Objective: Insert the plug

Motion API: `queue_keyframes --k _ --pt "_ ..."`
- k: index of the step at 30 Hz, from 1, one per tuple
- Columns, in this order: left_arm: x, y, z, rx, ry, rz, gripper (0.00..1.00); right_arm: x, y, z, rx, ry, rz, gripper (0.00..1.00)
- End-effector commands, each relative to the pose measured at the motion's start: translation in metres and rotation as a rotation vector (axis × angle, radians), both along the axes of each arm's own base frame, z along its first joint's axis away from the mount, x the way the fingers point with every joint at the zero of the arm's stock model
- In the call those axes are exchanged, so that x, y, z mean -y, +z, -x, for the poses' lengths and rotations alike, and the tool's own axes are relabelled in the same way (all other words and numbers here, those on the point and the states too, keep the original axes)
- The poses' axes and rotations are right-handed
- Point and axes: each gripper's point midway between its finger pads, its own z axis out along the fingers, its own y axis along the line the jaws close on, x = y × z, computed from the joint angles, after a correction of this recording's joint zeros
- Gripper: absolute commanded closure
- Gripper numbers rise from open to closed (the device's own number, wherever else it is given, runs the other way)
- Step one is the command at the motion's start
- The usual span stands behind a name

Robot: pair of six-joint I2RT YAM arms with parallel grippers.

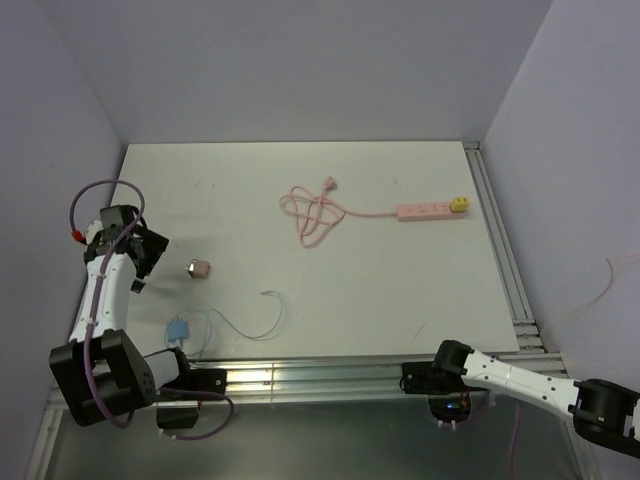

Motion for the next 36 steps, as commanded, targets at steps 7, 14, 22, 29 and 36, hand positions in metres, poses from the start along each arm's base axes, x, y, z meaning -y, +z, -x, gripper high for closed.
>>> queue_keyframes --k 7,14,22,29,36 --pt "0.15 0.183 -0.025 0.827 -0.869 0.111 0.13 -0.118 -0.049 -0.074 -0.265 0.111 0.237 1.0" --pt "0.232 0.247 0.024 1.056 -1.214 0.267 0.15 -0.229 -0.075 -0.099 -0.209 0.454 0.427 1.0" --pt "0.284 0.273 0.083 1.217 -1.437 0.457 0.13 -0.342 -0.102 -0.059 0.062 1.136 0.123 1.0" --pt "0.317 0.262 0.093 1.203 -1.492 0.458 0.14 -0.368 -0.15 -0.049 -0.047 1.15 -0.028 1.0" --pt "0.359 0.255 0.102 1.13 -1.507 0.43 0.16 -0.426 -0.22 -0.057 -0.199 1.168 -0.023 1.0"
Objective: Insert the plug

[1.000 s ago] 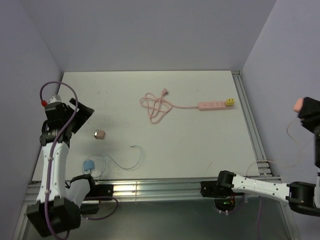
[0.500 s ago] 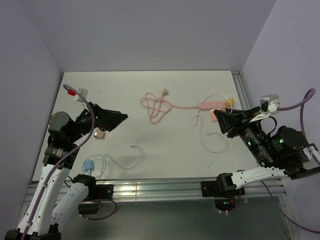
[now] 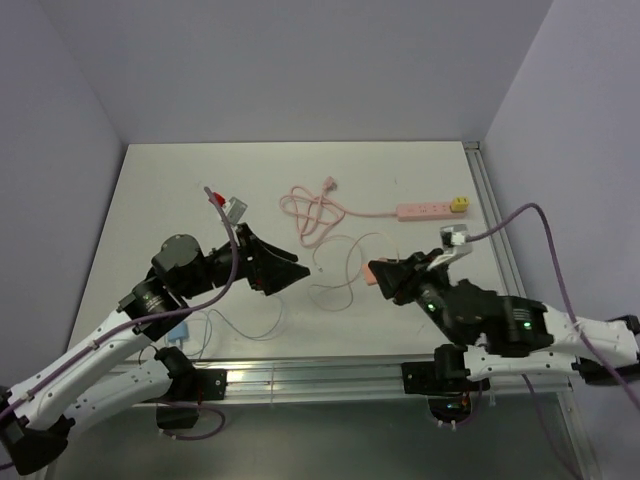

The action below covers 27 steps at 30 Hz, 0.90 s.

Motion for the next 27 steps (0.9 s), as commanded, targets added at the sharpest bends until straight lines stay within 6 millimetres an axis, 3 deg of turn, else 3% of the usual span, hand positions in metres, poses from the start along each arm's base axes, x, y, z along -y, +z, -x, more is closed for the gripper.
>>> queue_keyframes --k 1,2,4,7,11,13,16,17,19,27 --pt "0.002 0.016 -0.011 0.05 0.113 -0.008 0.16 -0.035 -0.041 -0.022 -0.146 -0.01 -0.032 1.0" --pt "0.0 0.016 -0.014 0.044 0.143 -0.012 0.16 -0.046 -0.061 -0.037 -0.172 -0.039 0.007 1.0" --pt "0.0 0.015 -0.011 0.045 0.147 -0.017 0.16 -0.051 -0.073 -0.064 -0.16 -0.094 0.068 1.0" --pt "-0.002 0.012 -0.012 0.055 0.167 -0.04 0.16 -0.063 -0.072 -0.079 -0.154 -0.099 0.125 1.0" --pt "-0.004 0.009 -0.012 0.118 0.176 -0.039 0.16 -0.059 -0.052 -0.094 -0.219 -0.1 0.119 1.0" --pt "-0.003 0.015 -0.003 0.197 0.146 -0.007 0.16 -0.056 -0.06 -0.093 -0.3 -0.088 0.145 1.0" --pt "0.001 0.019 0.007 0.316 0.092 0.042 0.19 -0.063 -0.055 -0.087 -0.404 0.022 0.074 1.0" --pt "0.003 0.021 0.009 0.35 0.079 0.061 0.19 -0.073 -0.056 -0.075 -0.446 0.122 0.04 1.0" --pt "0.009 0.021 0.017 0.407 0.038 0.068 0.17 -0.075 -0.043 -0.071 -0.448 0.175 -0.045 1.0" --pt "0.023 0.025 0.022 0.557 0.054 0.038 0.08 -0.093 -0.025 -0.037 -0.517 0.369 -0.171 1.0"
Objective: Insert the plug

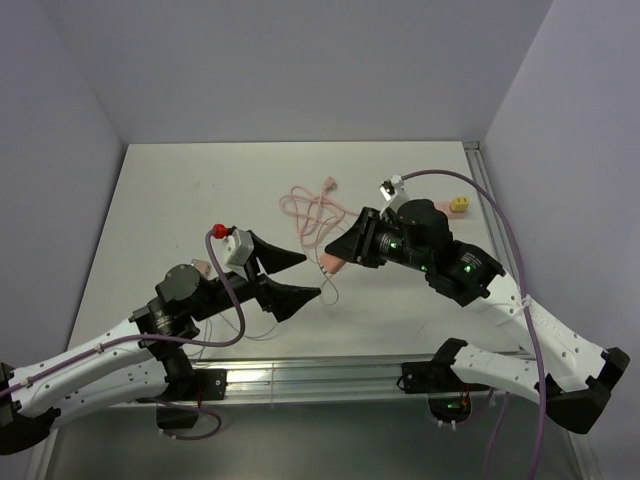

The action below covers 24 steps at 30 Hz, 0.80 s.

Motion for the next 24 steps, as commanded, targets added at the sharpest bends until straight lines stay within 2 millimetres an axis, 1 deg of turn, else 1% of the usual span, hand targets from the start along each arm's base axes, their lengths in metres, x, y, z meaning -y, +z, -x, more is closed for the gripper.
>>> queue_keyframes --k 1,2,4,6,7,8,12,13,14,17,18,19,20,21,24 --pt "0.001 0.029 0.001 0.155 0.035 0.051 0.07 -0.011 0.024 0.025 -0.023 0.108 -0.142 1.0" --pt "0.001 0.029 -0.001 0.158 0.051 0.048 0.07 -0.011 0.022 0.026 -0.032 0.106 -0.147 1.0" --pt "0.003 0.027 0.001 0.169 0.051 0.042 0.07 -0.011 0.019 0.026 -0.05 0.091 -0.167 1.0" --pt "0.005 0.026 0.002 0.173 0.054 0.043 0.07 -0.012 0.02 0.028 -0.077 0.084 -0.204 1.0" --pt "0.005 0.025 0.002 0.173 0.055 0.041 0.07 -0.013 0.025 0.029 -0.067 0.09 -0.232 1.0" --pt "0.006 0.025 0.002 0.174 0.056 0.044 0.07 -0.014 0.023 0.031 -0.079 0.094 -0.241 1.0" --pt "0.016 0.02 0.006 0.182 0.04 0.026 0.08 -0.015 0.03 0.032 -0.1 0.083 -0.289 1.0" --pt "0.017 0.022 0.003 0.182 0.056 0.025 0.09 -0.015 0.031 0.032 -0.099 0.081 -0.297 1.0" --pt "0.021 0.018 0.003 0.183 0.054 0.003 0.1 -0.014 0.033 0.032 -0.104 0.077 -0.303 1.0" --pt "0.026 0.014 0.007 0.196 0.042 -0.017 0.12 -0.014 0.038 0.032 -0.103 0.071 -0.323 1.0" --pt "0.027 0.013 0.008 0.198 0.037 -0.019 0.14 -0.013 0.041 0.034 -0.097 0.071 -0.33 1.0" --pt "0.025 0.012 0.004 0.19 0.069 -0.019 0.15 -0.012 0.042 0.033 -0.095 0.068 -0.333 1.0" --pt "0.026 0.012 0.005 0.191 0.066 -0.018 0.16 -0.011 0.043 0.033 -0.097 0.064 -0.336 1.0" --pt "0.026 0.014 0.005 0.193 0.065 -0.01 0.19 -0.011 0.043 0.034 -0.097 0.065 -0.338 1.0" --pt "0.027 0.012 0.002 0.181 0.084 -0.016 0.23 -0.013 0.044 0.036 -0.102 0.078 -0.35 1.0"
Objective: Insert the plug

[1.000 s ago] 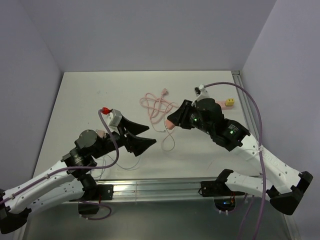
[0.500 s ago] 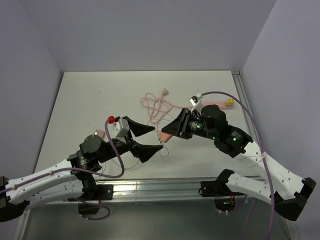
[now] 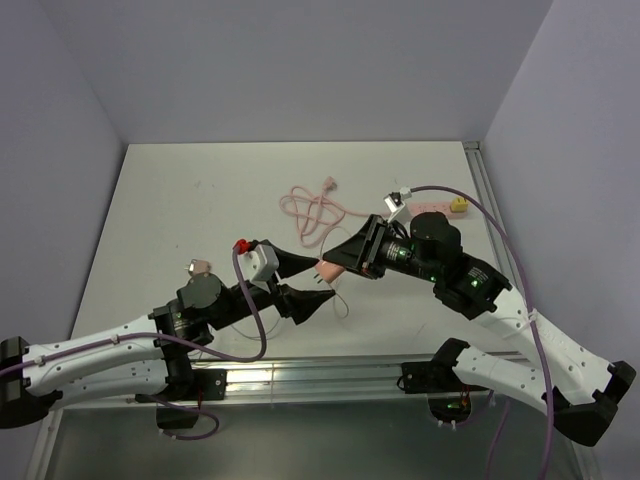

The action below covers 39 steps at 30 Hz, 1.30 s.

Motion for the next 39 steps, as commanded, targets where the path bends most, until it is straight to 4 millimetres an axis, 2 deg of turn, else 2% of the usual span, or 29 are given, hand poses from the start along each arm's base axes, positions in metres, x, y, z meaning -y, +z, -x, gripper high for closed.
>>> queue_keyframes --k 1,8,18,20,21,23,24,27,28,29,30,31,34,35,39 --pt "0.0 0.021 -0.003 0.03 0.028 0.049 0.25 -0.003 0.027 0.003 0.049 0.02 -0.094 1.0" --pt "0.0 0.023 -0.011 0.021 0.069 0.061 0.32 -0.004 0.028 0.004 0.044 0.021 -0.111 1.0" --pt "0.0 0.028 -0.016 0.017 0.094 0.076 0.53 -0.006 0.02 0.007 0.033 0.046 -0.11 1.0" --pt "0.002 0.027 -0.018 0.015 0.098 0.068 0.61 -0.006 0.019 0.008 0.035 0.049 -0.105 1.0" --pt "0.003 0.026 -0.018 0.012 0.099 0.064 0.77 -0.006 0.018 0.009 0.036 0.056 -0.104 1.0" --pt "0.002 0.026 -0.018 0.004 0.1 0.066 1.0 -0.006 0.016 0.01 0.047 0.067 -0.09 1.0" --pt "0.002 0.025 -0.018 0.0 0.098 0.063 1.0 -0.006 0.016 0.01 0.053 0.07 -0.084 0.99" --pt "-0.002 0.024 -0.016 -0.018 0.099 0.072 1.0 -0.003 0.013 0.01 0.088 0.072 -0.052 0.65" --pt "-0.005 0.023 -0.015 -0.035 0.1 0.07 1.0 -0.003 0.013 0.01 0.116 0.082 -0.038 0.4" --pt "-0.008 0.022 -0.016 -0.048 0.109 0.07 1.0 -0.002 0.013 0.011 0.131 0.091 -0.032 0.28" --pt "-0.009 0.02 -0.015 -0.059 0.111 0.065 1.0 0.001 0.012 0.012 0.138 0.09 -0.014 0.06" --pt "-0.014 0.021 -0.013 -0.077 0.108 0.067 1.0 0.004 0.01 0.01 0.172 0.082 0.017 0.02" --pt "-0.021 0.023 -0.008 -0.12 0.086 0.078 1.0 0.011 0.007 0.012 0.244 0.108 0.088 0.0" --pt "-0.023 0.017 -0.006 -0.142 0.08 0.051 1.0 0.013 0.004 0.013 0.263 0.118 0.117 0.0" --pt "-0.034 0.022 0.004 -0.227 0.017 0.056 1.0 0.021 -0.007 0.024 0.385 0.238 0.236 0.0"
